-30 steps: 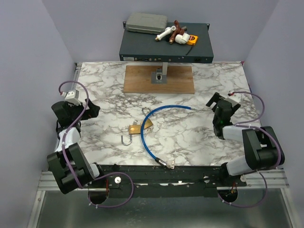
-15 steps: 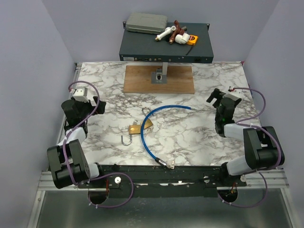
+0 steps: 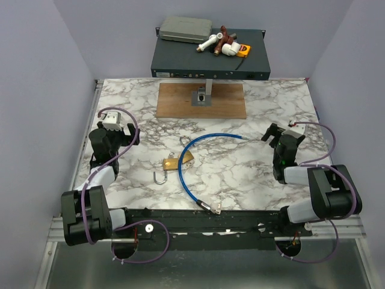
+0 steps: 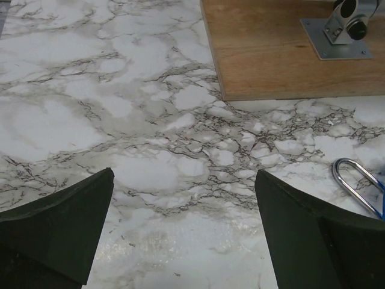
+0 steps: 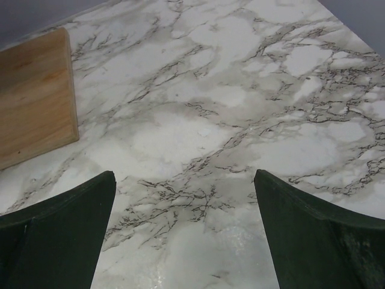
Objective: Unlock with the key
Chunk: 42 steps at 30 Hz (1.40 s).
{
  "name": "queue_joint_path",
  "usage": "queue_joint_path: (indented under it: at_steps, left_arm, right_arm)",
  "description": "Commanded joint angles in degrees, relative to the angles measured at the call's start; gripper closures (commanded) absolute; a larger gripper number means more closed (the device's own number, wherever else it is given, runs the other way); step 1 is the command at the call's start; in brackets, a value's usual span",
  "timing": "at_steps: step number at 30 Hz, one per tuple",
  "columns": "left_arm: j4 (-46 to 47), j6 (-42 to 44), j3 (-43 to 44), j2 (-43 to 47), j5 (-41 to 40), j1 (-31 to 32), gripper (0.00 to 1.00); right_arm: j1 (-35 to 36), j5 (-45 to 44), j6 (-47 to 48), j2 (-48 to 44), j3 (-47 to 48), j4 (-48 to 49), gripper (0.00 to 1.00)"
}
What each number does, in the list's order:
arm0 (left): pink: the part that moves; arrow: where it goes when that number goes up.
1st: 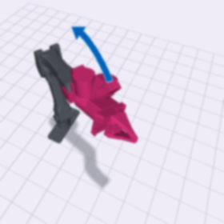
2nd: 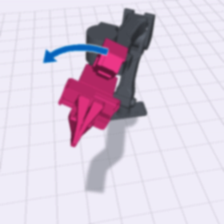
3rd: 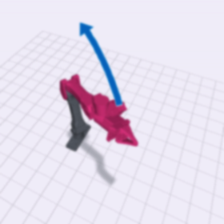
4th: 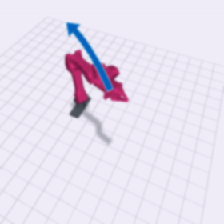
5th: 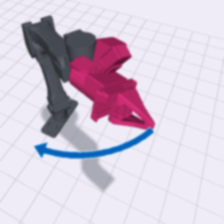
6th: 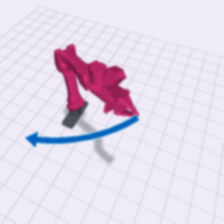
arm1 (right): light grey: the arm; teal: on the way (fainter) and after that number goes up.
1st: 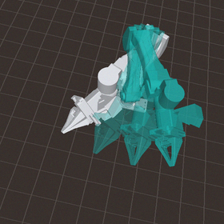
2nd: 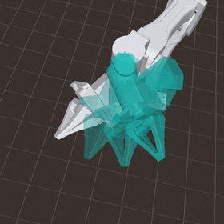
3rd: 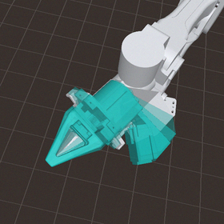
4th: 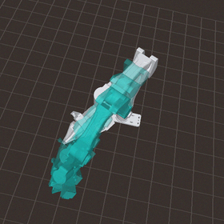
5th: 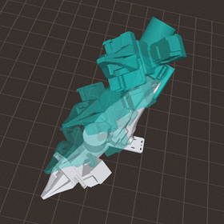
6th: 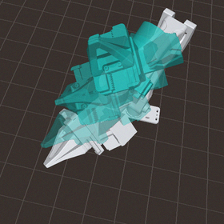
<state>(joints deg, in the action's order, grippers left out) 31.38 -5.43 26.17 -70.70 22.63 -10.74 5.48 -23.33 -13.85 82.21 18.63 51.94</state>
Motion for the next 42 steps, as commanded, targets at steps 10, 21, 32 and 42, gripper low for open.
queue_joint_path:
  at_steps: [10, 21, 32, 42]
  left_arm:
    - [21.2, 2.2, -8.3, -0.3, -3.8, 4.0, 0.02]
    - [32.6, 4.0, -12.9, -3.3, -8.8, 7.5, 0.02]
    - [32.8, 4.0, -13.7, -2.4, -9.3, 7.5, 0.02]
    - [31.9, 4.1, -13.0, -2.7, -9.8, 7.5, 0.02]
  right_arm:
    - [-0.6, 8.6, 4.9, 7.6, -1.6, 13.8, 0.00]
    - [-0.1, 7.4, 5.2, 11.3, -4.3, 22.8, 0.00]
    - [-0.1, 8.0, 6.0, 10.9, -5.5, 24.8, 0.00]
    - [-0.1, 8.1, 6.0, 11.1, -5.6, 25.3, 0.00]
